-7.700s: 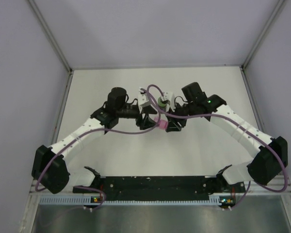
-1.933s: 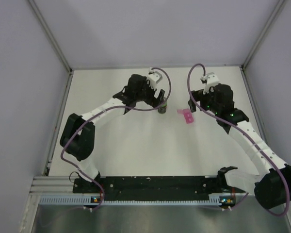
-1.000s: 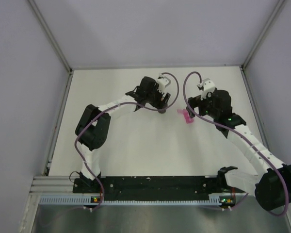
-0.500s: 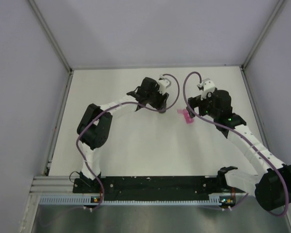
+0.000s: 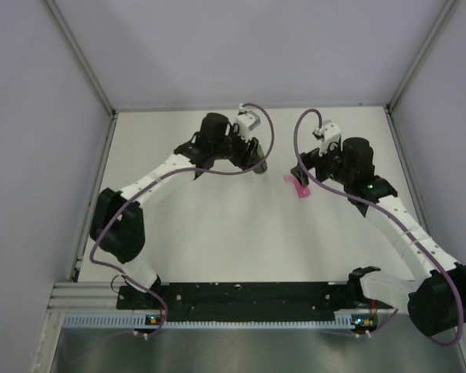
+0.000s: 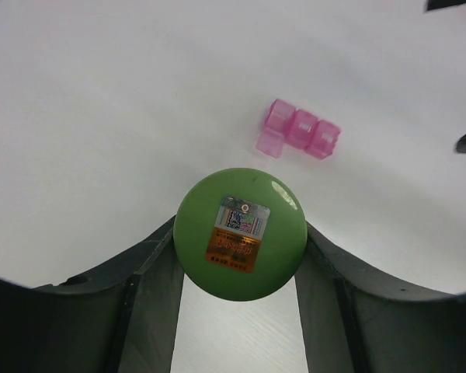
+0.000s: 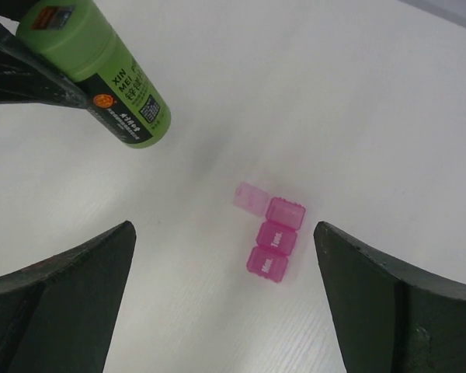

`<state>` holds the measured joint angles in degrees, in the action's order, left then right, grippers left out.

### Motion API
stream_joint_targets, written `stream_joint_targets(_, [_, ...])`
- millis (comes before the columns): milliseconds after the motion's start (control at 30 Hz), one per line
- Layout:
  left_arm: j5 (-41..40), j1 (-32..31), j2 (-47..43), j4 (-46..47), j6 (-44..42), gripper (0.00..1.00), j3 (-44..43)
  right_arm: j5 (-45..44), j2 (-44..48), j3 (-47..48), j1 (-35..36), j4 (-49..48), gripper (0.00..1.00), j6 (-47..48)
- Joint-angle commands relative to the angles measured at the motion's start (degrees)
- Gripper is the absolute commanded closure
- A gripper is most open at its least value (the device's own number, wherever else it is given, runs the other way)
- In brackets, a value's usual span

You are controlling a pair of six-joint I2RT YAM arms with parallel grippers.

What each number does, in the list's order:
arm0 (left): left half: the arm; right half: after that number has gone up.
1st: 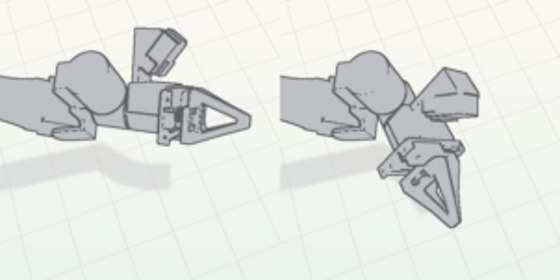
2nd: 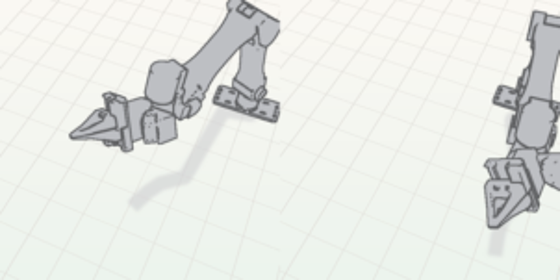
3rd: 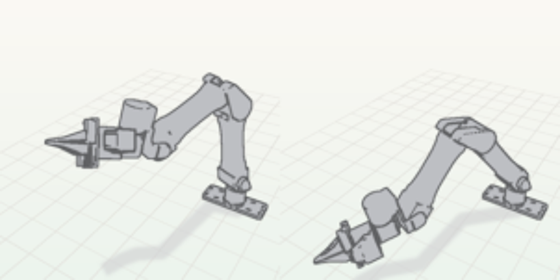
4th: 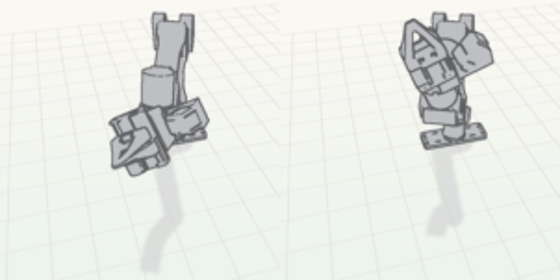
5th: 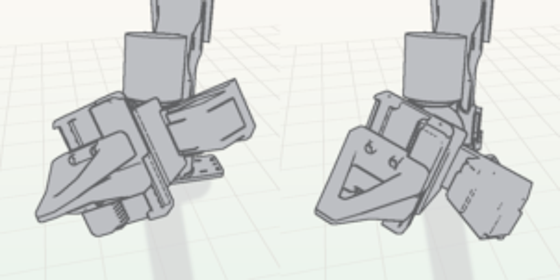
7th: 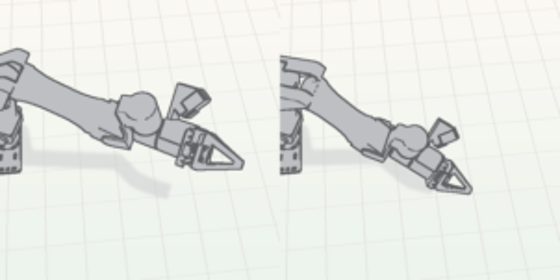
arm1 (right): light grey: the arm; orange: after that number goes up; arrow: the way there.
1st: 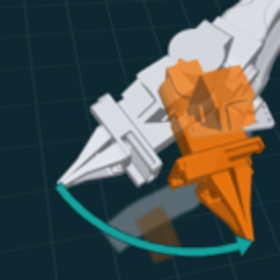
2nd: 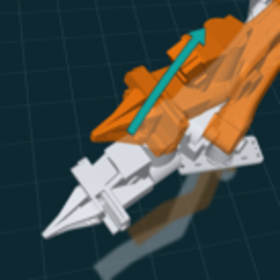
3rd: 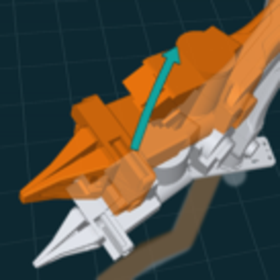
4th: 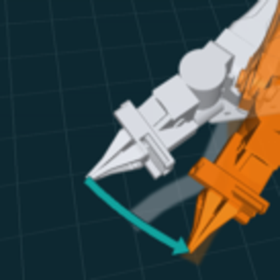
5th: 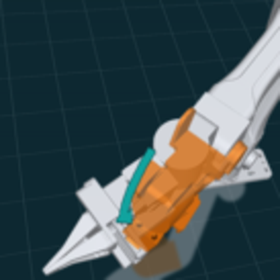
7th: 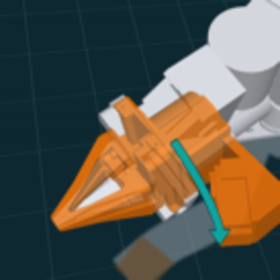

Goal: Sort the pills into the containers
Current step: Unscrew the lid of the pill bottle.

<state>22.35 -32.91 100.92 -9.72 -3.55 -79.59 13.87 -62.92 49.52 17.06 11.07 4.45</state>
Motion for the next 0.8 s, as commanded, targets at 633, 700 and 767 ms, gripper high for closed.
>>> stream_joint_targets(633, [20.01,3.29,-25.42,7.87,18.84,1.00,7.26,28.58,-12.23,22.46,13.00,4.40,0.12,7.24])
stream_joint_targets(700, [20.63,3.29,-25.69,8.66,19.72,1.00,7.78,28.50,-12.58,22.47,13.52,4.40,0.15,7.59])
stream_joint_targets(767, [21.42,3.29,-25.78,9.10,20.42,1.00,8.05,28.06,-12.58,22.38,13.62,4.40,0.18,7.94])
